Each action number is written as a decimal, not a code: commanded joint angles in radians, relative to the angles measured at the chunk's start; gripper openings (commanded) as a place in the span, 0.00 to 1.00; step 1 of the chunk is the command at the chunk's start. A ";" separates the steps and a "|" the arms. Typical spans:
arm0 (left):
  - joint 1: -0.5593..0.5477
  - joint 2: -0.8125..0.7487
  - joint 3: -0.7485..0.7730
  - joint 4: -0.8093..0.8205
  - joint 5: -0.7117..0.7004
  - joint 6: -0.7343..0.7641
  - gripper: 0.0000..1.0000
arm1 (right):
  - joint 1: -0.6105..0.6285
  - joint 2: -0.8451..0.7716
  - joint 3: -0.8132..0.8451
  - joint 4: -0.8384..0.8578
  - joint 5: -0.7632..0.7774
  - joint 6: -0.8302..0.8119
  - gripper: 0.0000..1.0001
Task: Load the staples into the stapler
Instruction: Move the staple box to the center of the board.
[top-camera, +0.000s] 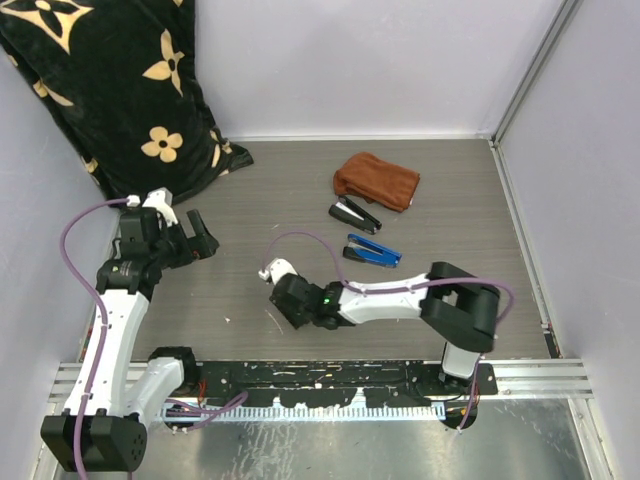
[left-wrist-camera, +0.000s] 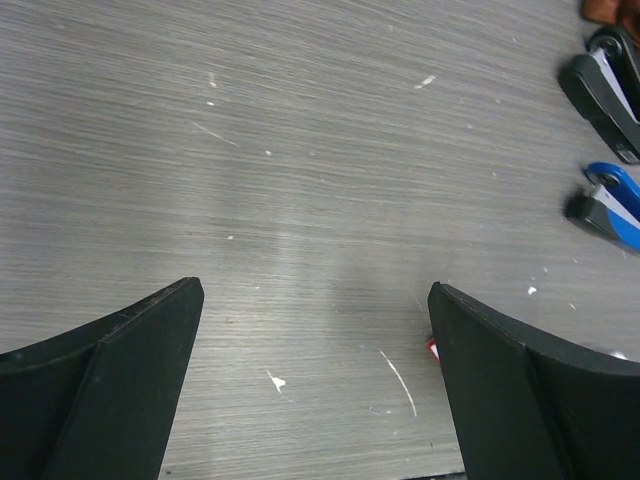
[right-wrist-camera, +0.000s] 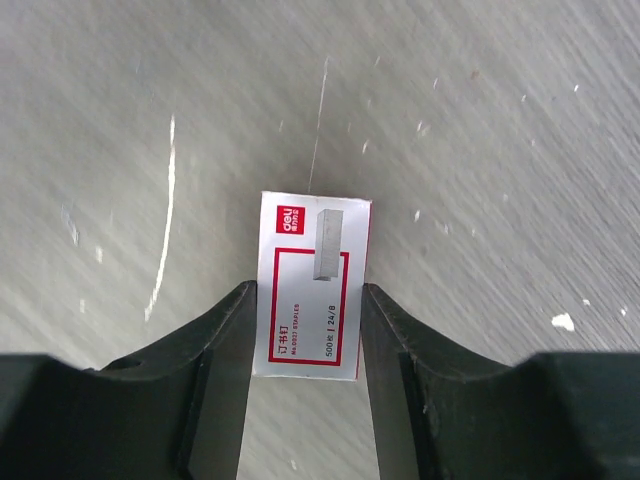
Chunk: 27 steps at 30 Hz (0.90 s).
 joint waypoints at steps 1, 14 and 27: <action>-0.001 0.040 -0.001 0.049 0.172 0.006 0.98 | 0.002 -0.173 -0.101 0.027 -0.156 -0.192 0.47; -0.306 0.293 0.019 0.079 0.298 -0.025 0.94 | -0.004 -0.429 -0.314 0.114 -0.031 -0.017 0.84; -0.476 0.690 0.214 0.129 0.379 -0.109 0.84 | 0.040 -0.674 -0.544 0.202 -0.071 0.550 0.66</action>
